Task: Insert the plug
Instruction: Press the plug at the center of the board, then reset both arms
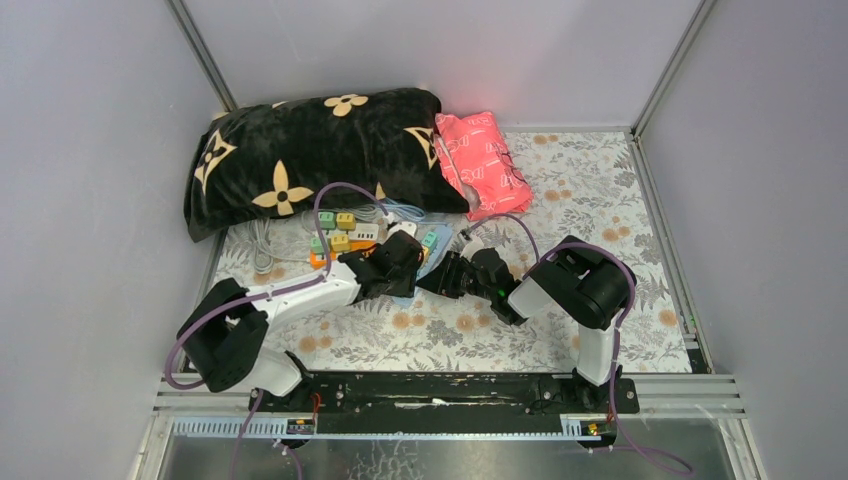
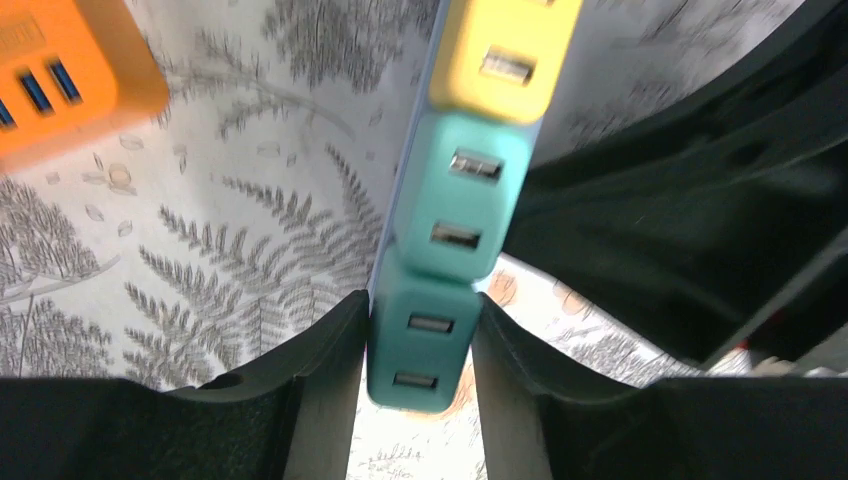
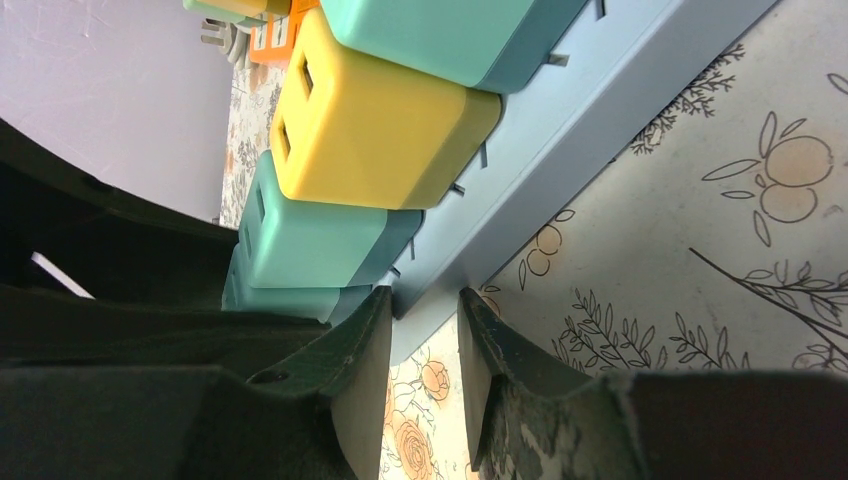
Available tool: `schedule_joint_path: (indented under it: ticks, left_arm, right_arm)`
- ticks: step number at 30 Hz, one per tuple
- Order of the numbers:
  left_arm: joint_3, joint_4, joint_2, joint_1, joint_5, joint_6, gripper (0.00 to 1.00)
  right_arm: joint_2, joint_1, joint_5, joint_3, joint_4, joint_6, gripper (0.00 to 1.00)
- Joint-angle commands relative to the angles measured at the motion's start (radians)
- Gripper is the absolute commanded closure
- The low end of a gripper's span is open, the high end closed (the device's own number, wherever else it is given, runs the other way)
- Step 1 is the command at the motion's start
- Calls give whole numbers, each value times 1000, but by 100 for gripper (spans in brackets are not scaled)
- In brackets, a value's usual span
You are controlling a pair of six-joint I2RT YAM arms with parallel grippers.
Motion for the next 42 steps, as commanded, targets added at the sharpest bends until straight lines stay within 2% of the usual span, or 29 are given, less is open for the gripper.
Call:
schedule_joint_path:
  ticks: [1,6,11,15,19,21,25,28,30,33,37,39,42]
  left_arm:
    - [-12,-147,-12,-5,67,-66,50]
    - [21,-165,-91,-3,19,-76,46]
    - [22,-181,-197,29,-23,-97,38]
    - [18,-207,-291,80,-76,-107,27]
    - [27,-250,-373,140,-114,-116,15]
    - [35,-278,-416,164,-138,-121,3]
    - [36,-314,-507,195,-178,-118,0]
    - [49,-348,-577,200,-219,-125,0]
    - [65,-390,-618,200,-259,-136,0]
    - [95,-455,-674,200,-314,-150,0]
    - [125,-521,-762,200,-381,-172,0]
    - [129,-530,-814,200,-406,-178,0]
    - [129,-527,-894,200,-433,-181,0]
  right_arm:
    - [24,15,-31,1,-36,-44,64]
    - [22,15,-36,-1,-26,-45,63]
    - [-10,14,-31,-11,-31,-53,56]
    - [-66,15,-17,-25,-67,-73,46]
    - [-163,14,24,-33,-172,-122,36]
    - [-227,15,56,-45,-232,-145,29]
    - [-395,13,178,-46,-434,-226,15]
    - [-515,13,296,-18,-682,-314,4]
    - [-610,13,380,-3,-813,-361,1]
    - [-766,13,549,33,-1008,-390,1]
    - [-906,13,905,136,-1301,-309,1]
    - [-970,13,986,197,-1398,-373,1]
    - [-1091,13,1053,222,-1439,-476,1]
